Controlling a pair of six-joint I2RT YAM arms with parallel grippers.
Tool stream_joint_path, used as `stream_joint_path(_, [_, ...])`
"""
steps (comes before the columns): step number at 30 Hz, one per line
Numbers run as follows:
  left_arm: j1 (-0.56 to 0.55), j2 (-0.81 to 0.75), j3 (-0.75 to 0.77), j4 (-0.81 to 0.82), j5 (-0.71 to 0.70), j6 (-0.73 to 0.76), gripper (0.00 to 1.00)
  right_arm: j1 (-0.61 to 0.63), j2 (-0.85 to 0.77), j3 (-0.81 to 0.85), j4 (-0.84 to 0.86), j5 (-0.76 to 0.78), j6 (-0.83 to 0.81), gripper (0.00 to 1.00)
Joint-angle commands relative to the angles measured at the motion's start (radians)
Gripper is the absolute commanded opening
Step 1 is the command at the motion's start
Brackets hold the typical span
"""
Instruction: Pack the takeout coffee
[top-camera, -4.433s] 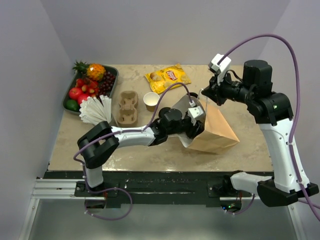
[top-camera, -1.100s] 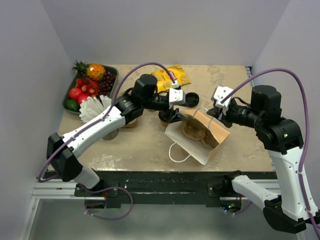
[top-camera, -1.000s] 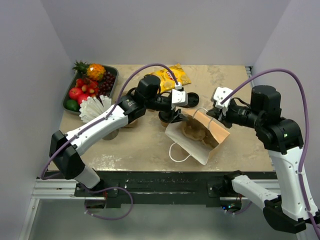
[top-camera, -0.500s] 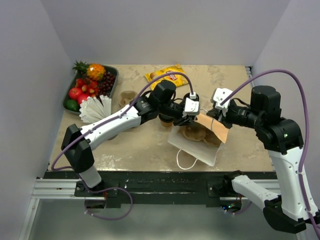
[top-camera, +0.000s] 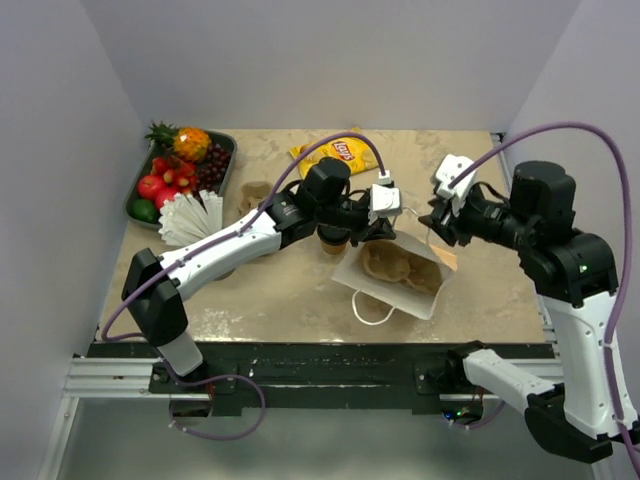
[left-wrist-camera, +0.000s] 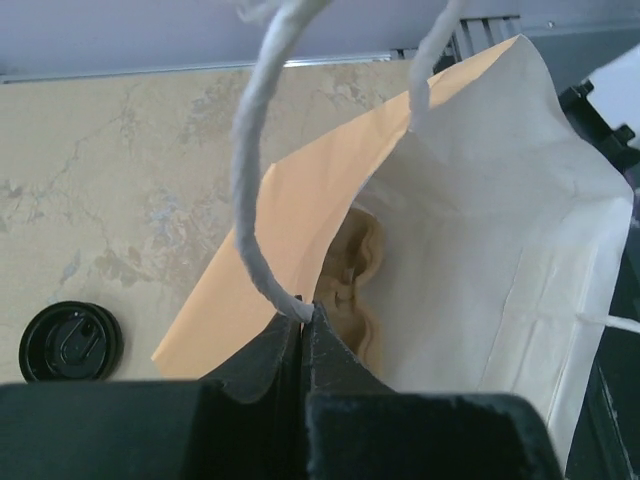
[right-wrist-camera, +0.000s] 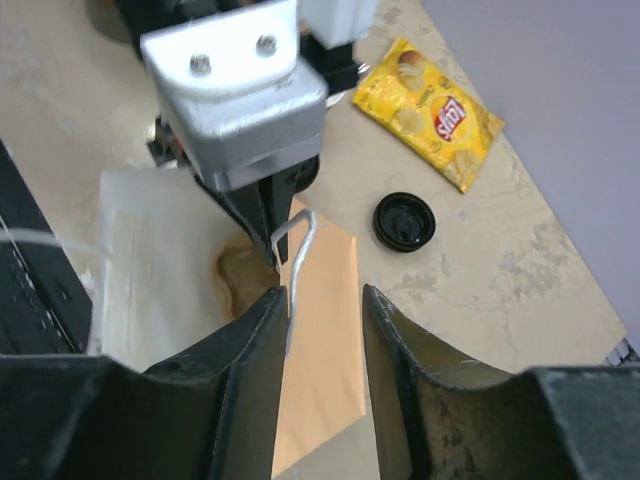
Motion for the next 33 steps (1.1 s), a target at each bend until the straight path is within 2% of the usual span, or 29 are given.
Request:
stream_joint_path(1, [-0.002,-0.056,-0.02,0.117,-0.131,-0.246,0.0,0.0,0.038,0.23,0.05,0.123,0.178,0.4])
stream_joint_path(5, [-0.004,-0.071,-0.023,0.14,-0.248,-0.431,0.0,0.001,0.084,0.373,-0.022,0.042,0.196,0.4])
stream_joint_path(8, [-0.01,-0.067,0.003,0.137,-0.343,-0.5,0.0,0.0,0.136,0.375,-0.066,-0.083,0.233,0.35])
stream_joint_path(9, [-0.013,-0.063,0.009,0.135,-0.38,-0.51,0.0,0.0,0.126,0.331,-0.056,-0.101,0.241,0.33])
stream_joint_path(10, [-0.019,-0.06,0.018,0.137,-0.398,-0.527,0.0,0.0,0.078,0.205,-0.006,-0.113,0.247,0.3])
stream_joint_path(11, [-0.022,-0.062,0.017,0.15,-0.418,-0.541,0.0,0.001,0.044,0.138,0.019,-0.136,0.244,0.21])
stream_joint_path(12, [-0.024,-0.062,0.012,0.159,-0.438,-0.553,0.0,0.001,0.017,0.075,0.039,-0.141,0.233,0.18])
stream_joint_path(13, [-0.024,-0.06,0.004,0.172,-0.445,-0.572,0.0,0.001,-0.029,-0.032,0.053,-0.139,0.223,0.18])
stream_joint_path(19, [-0.044,-0.045,-0.022,0.224,-0.484,-0.653,0.0,0.003,-0.094,-0.301,0.165,-0.023,0.262,0.17])
stream_joint_path(22, [-0.08,-0.045,-0.02,0.226,-0.509,-0.609,0.0,0.001,-0.105,-0.324,0.177,0.014,0.273,0.16])
stream_joint_path(26, [-0.09,-0.022,0.015,0.21,-0.533,-0.595,0.0,0.003,-0.074,-0.232,0.173,-0.016,0.252,0.17])
stream_joint_path(28, [-0.094,-0.002,0.047,0.201,-0.572,-0.563,0.0,0.001,-0.06,-0.211,0.191,0.023,0.255,0.17])
stream_joint_path(33, [-0.128,0.045,0.173,0.199,-0.719,-0.457,0.0,0.001,-0.1,-0.354,0.263,0.12,0.259,0.09])
